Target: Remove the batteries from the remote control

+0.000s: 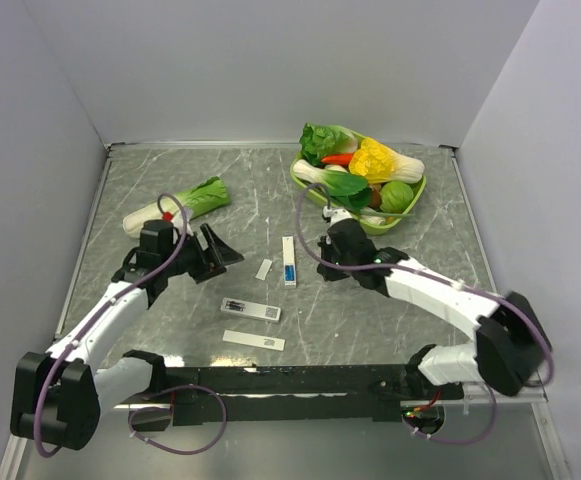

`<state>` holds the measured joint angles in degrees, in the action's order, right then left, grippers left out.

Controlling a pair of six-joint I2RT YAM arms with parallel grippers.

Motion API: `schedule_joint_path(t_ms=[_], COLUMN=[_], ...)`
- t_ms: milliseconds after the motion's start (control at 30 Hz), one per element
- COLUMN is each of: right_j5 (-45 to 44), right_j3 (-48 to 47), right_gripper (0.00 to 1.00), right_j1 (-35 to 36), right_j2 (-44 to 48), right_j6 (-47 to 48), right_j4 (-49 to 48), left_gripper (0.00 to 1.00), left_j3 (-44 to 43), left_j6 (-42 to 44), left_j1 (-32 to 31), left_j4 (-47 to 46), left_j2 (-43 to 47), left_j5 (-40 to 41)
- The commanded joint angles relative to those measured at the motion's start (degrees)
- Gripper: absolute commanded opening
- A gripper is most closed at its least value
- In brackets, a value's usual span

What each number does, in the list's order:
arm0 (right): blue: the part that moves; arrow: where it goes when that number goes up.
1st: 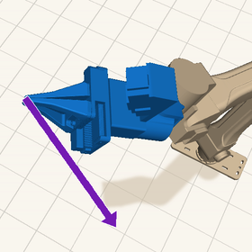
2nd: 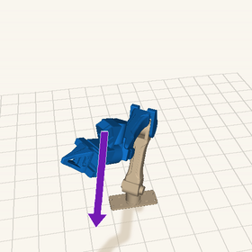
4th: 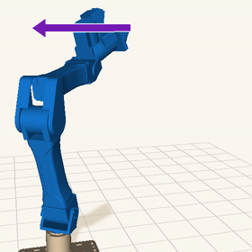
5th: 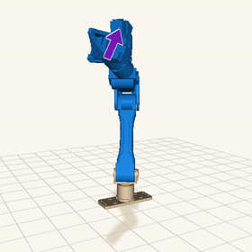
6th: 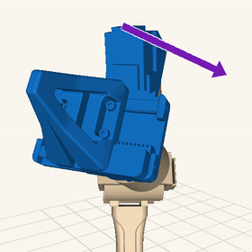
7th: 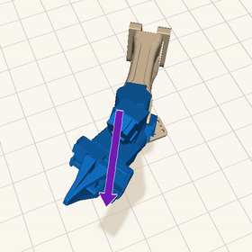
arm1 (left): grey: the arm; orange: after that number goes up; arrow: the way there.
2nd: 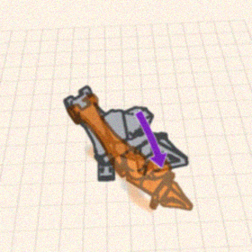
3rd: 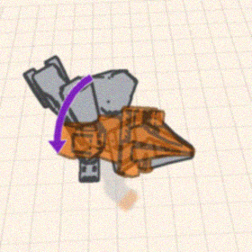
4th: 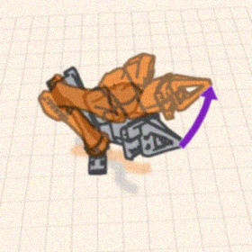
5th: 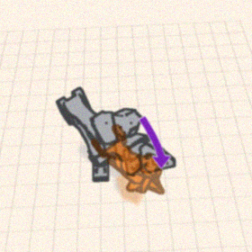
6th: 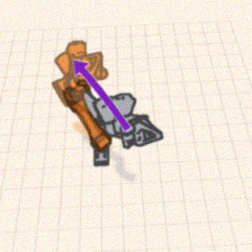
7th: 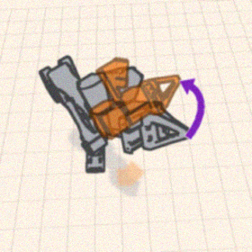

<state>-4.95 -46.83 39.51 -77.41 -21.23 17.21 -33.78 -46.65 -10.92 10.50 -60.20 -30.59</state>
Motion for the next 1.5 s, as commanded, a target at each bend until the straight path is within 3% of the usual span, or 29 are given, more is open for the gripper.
schedule_joint_path(t_ms=[0,167,367,533,900,1000,1133,1200,1233,1333,1467], right_j5=[11.43,24.43,33.76,35.27,38.43,38.70,37.04,34.84,34.05,32.03,27.90], right_j3=[2.53,3.67,6.66,7.72,8.60,8.86,8.51,8.68,9.12,12.98,19.39], right_gripper=[0.00,0.00,0.00,0.00,0.00,0.00,0.00,0.09,0.26,0.58,0.66], right_j1=[0.66,1.27,1.71,1.98,1.89,1.80,1.80,1.89,1.80,1.80,2.24], right_j2=[9.54,15.17,19.22,20.54,18.87,18.78,19.22,19.92,20.36,22.73,27.47], right_j6=[2.86,2.52,-0.65,-1.62,-2.32,-2.50,-2.32,-1.97,-1.71,-0.13,1.80], right_j4=[-6.12,-8.68,-15.01,-16.42,-18.79,-18.80,-17.48,-17.48,-17.48,-25.33,-37.92], left_gripper=[0.80,0.77,0.77,0.73,0.53,0.43,0.01,0.01,0.01,0.01,0.01], left_j3=[-3.12,-5.15,-7.44,-7.18,-7.88,-7.79,-8.23,-8.49,-8.76,-9.20,-7.80], left_j6=[-2.74,-5.81,-6.69,-7.93,-8.36,-8.80,-10.03,-11.00,-11.87,-15.56,-23.03], left_j1=[-5.51,-12.19,-17.29,-18.79,-19.67,-19.84,-19.93,-19.93,-19.93,-19.93,-19.93], left_j4=[-10.05,-20.05,-25.17,-28.43,-26.85,-27.11,-26.06,-24.40,-23.69,-20.97,-22.09], left_j2=[0.53,-2.98,-6.15,-6.68,-8.35,-8.88,-9.32,-9.49,-9.58,-10.02,-10.98], left_j5=[-3.42,-6.15,-5.97,-4.22,-2.46,-2.72,-2.37,-1.32,-0.97,0.44,0.54])
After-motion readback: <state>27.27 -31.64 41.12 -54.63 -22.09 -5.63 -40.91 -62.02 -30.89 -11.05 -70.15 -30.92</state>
